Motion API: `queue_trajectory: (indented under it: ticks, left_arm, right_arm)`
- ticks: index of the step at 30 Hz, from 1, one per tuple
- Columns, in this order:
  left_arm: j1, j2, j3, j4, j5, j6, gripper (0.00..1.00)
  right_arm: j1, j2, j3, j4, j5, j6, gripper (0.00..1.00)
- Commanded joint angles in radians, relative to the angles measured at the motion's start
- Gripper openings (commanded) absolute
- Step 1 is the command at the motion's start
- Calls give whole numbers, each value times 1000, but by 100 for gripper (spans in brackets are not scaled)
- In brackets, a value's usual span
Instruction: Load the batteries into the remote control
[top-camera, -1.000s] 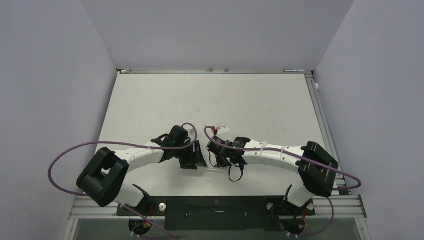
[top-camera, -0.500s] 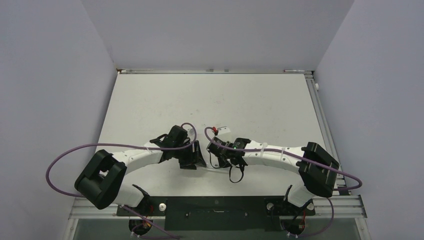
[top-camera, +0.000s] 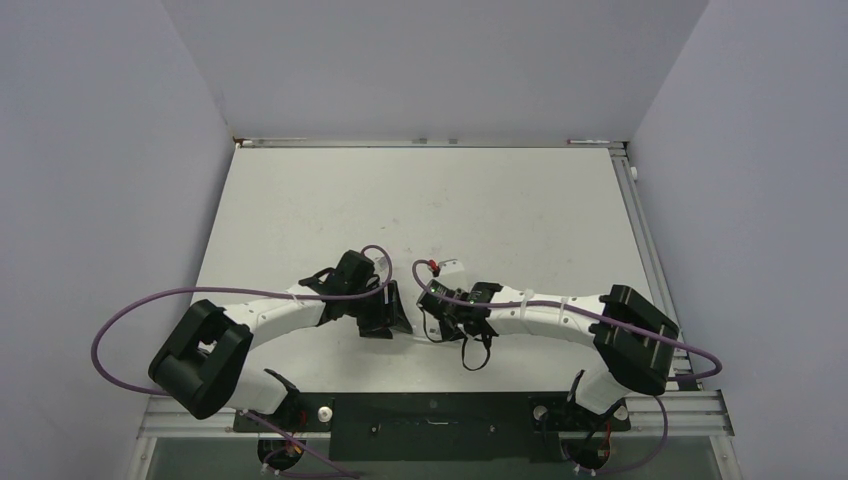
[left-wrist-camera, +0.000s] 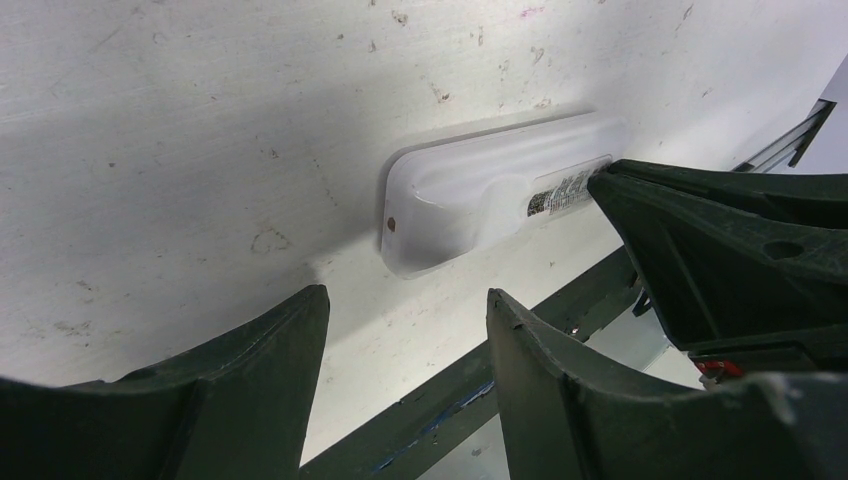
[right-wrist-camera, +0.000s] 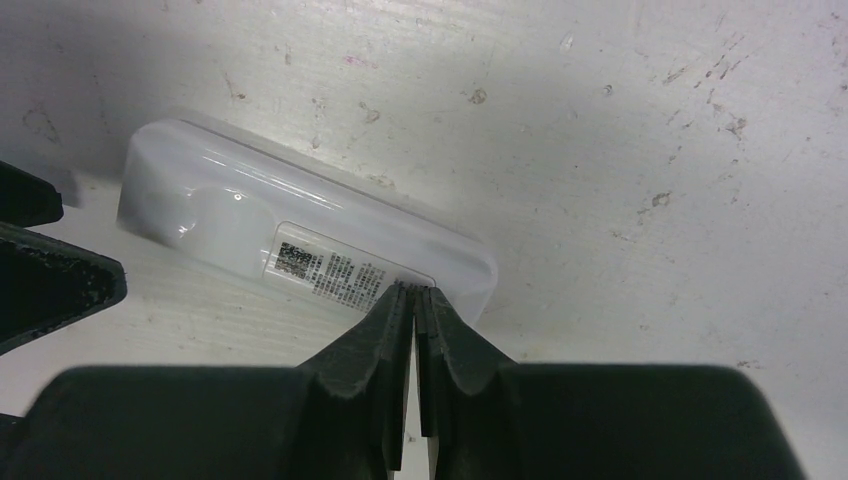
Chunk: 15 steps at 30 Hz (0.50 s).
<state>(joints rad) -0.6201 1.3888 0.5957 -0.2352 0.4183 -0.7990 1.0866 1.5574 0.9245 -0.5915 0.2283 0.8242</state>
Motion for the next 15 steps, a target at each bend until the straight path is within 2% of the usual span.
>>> queue_trajectory:
  ticks: [1,9,15]
  left_arm:
    - [6,-24,16,5,-7,19,56]
    - [6,-44,25,-12,-12,22,56]
    - [11,-88,47,-58,-24,30,56]
  right_arm:
    - [7,-15,34,-16,23,7,9]
    - [7,-58,134,-86,89,-22,9]
    - [-10,-126,166,-105,132,-73,19]
